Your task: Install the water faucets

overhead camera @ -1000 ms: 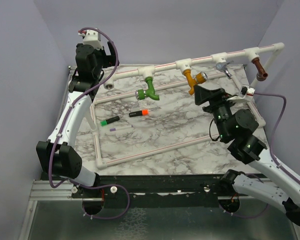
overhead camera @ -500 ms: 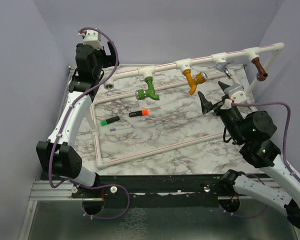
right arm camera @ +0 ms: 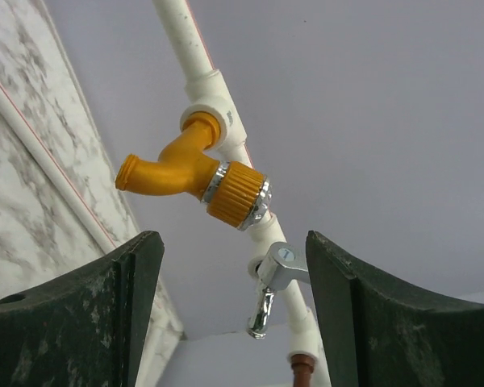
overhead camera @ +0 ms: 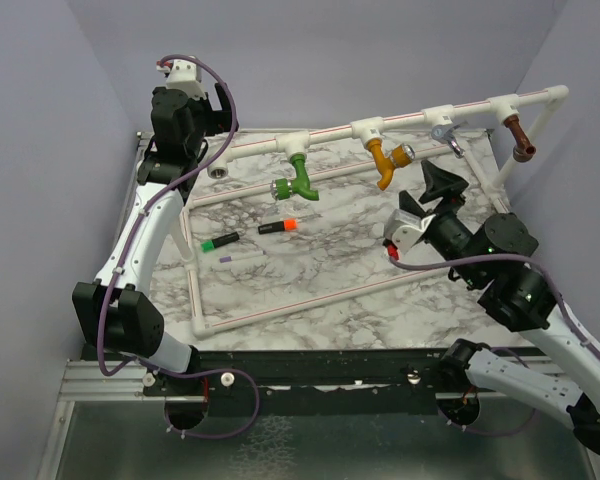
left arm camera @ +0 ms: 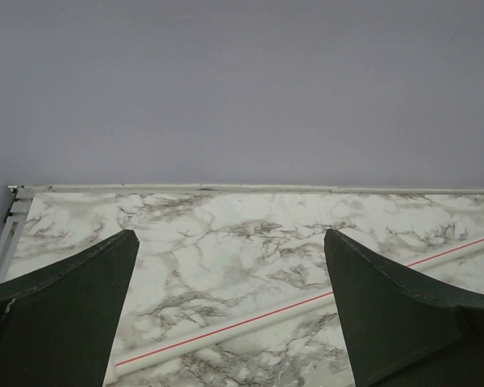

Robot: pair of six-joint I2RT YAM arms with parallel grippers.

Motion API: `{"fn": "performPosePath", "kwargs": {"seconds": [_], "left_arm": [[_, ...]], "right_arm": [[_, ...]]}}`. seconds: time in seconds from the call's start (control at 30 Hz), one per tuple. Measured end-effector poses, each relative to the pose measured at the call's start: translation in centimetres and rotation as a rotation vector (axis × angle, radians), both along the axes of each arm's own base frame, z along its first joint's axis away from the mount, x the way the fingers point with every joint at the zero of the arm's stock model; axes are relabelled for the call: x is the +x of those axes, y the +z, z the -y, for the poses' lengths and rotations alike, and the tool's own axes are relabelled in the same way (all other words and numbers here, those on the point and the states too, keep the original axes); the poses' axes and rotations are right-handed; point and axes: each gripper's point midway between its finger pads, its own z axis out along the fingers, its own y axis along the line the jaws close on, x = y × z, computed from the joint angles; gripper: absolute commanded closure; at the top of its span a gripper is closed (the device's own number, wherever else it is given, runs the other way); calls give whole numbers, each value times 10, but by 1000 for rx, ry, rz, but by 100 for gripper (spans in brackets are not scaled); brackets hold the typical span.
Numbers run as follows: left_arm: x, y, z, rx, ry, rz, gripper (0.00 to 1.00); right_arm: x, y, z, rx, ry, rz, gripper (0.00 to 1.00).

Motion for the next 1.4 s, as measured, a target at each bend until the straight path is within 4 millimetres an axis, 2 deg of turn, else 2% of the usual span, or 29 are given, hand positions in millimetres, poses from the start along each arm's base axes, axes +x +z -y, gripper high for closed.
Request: {"fn": "performPosePath", "kwargs": {"seconds": [0.4,0.6,0.8,0.97,1.13,1.3,1.4], "left_arm": [[1,-1,0,0,0,-2,1],[1,-1,0,0,0,-2,1],[1,-1,0,0,-1,-2,1],[1,-1,0,0,-2,-2,1],[1,-1,1,0,-2,-2,1],[1,-1,1,0,-2,-2,1],[1,0,1,0,-2,1,1]], "right_arm": [[21,-18,-13,-489,-54,284,21],[30,-12,-22,-608,-82,372,21],[39,-18,-36,-698,-79,383,24],[48,-27,-41,-745,-87,365,33],[52,-29,-38,-761,-116,349,43],[55,-26,-32,-748,-161,343,56],[58,-26,-30,-759,-183,341,69]]}}
